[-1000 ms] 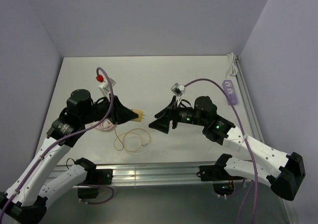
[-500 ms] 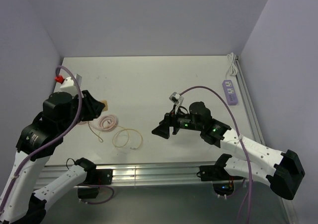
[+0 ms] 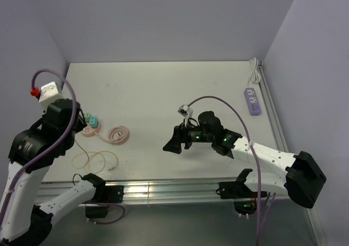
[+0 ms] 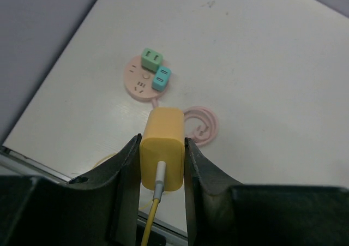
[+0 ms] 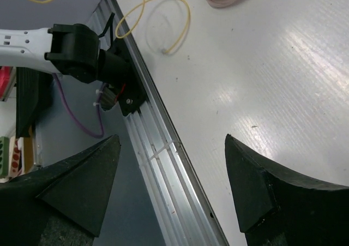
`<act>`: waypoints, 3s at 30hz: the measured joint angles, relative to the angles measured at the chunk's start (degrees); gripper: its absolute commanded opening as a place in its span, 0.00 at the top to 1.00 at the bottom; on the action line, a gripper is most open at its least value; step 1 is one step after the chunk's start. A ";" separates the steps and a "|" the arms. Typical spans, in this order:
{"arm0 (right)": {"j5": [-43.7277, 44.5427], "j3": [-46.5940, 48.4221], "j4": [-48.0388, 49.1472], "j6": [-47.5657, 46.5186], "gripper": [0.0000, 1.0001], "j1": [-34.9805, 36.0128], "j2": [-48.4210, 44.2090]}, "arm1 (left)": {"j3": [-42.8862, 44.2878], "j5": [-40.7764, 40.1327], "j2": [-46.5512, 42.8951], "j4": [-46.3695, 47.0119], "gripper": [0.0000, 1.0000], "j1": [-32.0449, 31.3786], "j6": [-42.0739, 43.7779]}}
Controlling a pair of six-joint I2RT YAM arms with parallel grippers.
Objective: Insert the plug
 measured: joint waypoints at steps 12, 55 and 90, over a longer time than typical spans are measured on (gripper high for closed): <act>-0.22 -3.02 2.23 1.88 0.17 1.01 1.49 | -13.40 2.43 14.10 12.35 1.00 25.35 12.52; 3.28 -4.42 0.17 0.87 0.16 1.79 -3.43 | -21.46 41.55 33.38 38.36 1.00 55.10 34.69; 10.25 -6.23 -0.24 -0.87 0.14 7.02 -10.73 | -19.30 55.47 42.10 38.95 1.00 57.24 68.78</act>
